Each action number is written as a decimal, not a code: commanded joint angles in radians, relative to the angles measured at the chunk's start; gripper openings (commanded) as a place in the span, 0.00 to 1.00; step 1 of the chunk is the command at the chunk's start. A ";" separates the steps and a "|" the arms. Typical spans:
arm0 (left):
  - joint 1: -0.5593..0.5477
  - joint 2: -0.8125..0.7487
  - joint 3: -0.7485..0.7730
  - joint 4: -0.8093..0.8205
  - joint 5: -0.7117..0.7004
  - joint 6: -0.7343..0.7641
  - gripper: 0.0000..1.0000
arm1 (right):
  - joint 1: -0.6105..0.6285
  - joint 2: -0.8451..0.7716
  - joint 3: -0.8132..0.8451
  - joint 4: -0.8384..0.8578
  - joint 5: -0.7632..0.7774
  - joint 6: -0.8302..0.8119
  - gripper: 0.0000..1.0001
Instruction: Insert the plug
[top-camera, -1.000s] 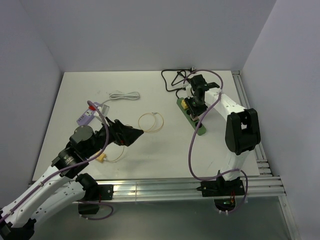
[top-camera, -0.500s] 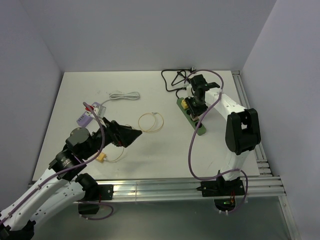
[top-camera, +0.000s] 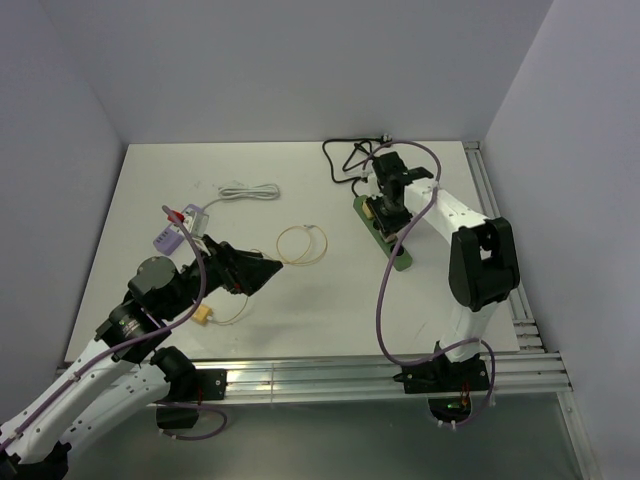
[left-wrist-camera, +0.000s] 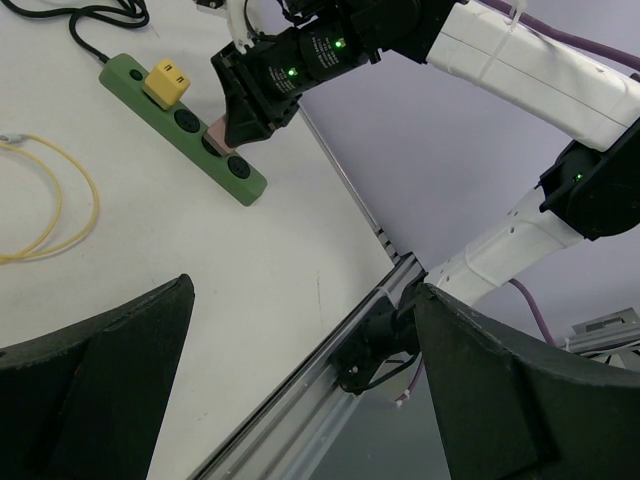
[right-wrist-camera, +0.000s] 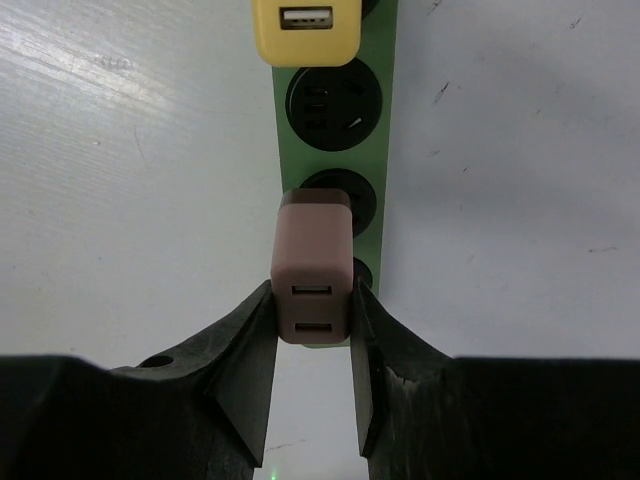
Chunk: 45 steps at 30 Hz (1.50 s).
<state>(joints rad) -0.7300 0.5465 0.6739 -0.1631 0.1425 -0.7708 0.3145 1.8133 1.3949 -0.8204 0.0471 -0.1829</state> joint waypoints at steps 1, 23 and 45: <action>-0.002 -0.011 0.004 0.014 0.014 -0.002 0.97 | -0.070 0.072 -0.073 0.046 -0.001 -0.004 0.00; -0.002 -0.013 -0.005 0.020 0.020 -0.019 0.97 | -0.031 0.086 -0.099 0.049 -0.015 0.020 0.00; -0.002 -0.022 -0.008 0.013 0.019 -0.028 0.97 | 0.012 0.137 -0.126 0.075 0.002 0.072 0.00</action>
<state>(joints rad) -0.7300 0.5270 0.6735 -0.1848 0.1524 -0.7845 0.3447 1.8286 1.3693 -0.7990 0.0963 -0.1402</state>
